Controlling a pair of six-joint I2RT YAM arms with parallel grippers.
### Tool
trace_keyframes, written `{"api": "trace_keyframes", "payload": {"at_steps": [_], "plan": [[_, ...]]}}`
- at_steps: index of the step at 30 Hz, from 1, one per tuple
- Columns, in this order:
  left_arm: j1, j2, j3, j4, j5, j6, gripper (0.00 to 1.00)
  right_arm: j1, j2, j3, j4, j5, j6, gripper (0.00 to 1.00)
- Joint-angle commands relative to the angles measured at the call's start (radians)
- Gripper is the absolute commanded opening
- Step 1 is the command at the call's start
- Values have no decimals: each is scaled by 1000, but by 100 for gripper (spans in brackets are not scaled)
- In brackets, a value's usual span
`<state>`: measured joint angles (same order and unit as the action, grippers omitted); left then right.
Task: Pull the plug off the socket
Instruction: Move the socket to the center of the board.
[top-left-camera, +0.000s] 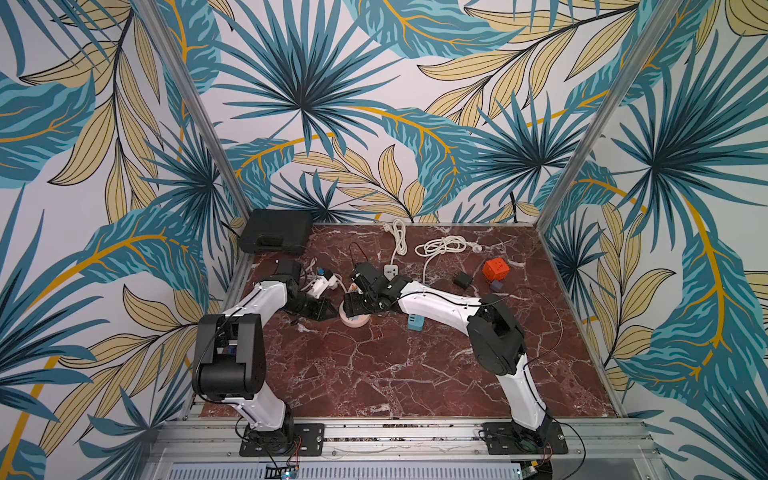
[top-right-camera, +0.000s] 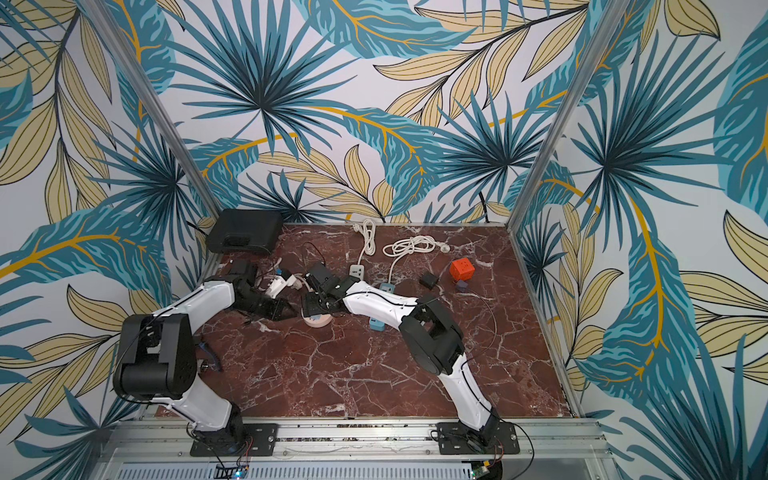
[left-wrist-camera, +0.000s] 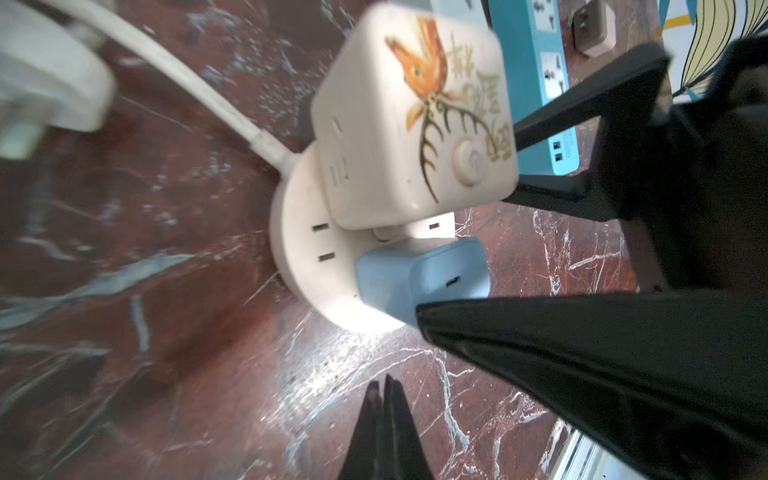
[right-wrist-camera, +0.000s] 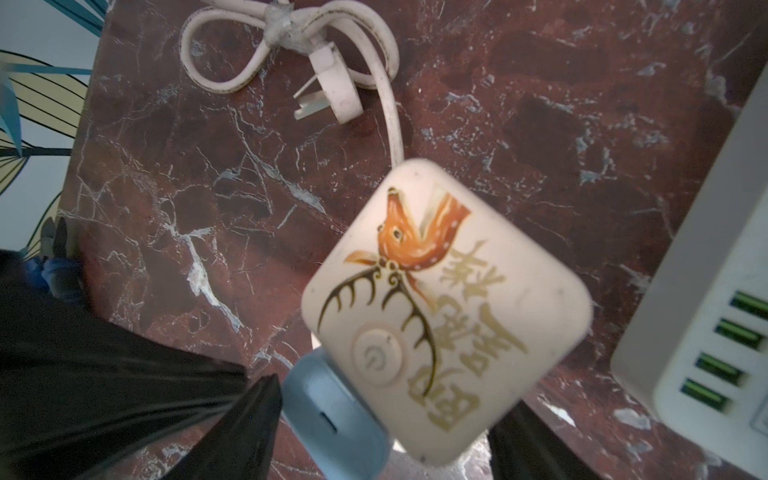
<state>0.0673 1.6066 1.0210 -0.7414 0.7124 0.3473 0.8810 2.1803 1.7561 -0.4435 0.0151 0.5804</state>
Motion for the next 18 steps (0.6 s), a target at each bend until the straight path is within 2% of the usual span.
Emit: {"api": "trace_keyframes", "payload": {"at_steps": [1,10,18], "plan": [[45,-67,-26,-55,27,40,0,17,-30,1,-44,61,45,80],[65,-211,-67,-90,-14,27,0,87,5,86,-141,242,96,84],[75,-251,-72,-91,-18,7,0,99,52,124,-151,285,132,76]]}}
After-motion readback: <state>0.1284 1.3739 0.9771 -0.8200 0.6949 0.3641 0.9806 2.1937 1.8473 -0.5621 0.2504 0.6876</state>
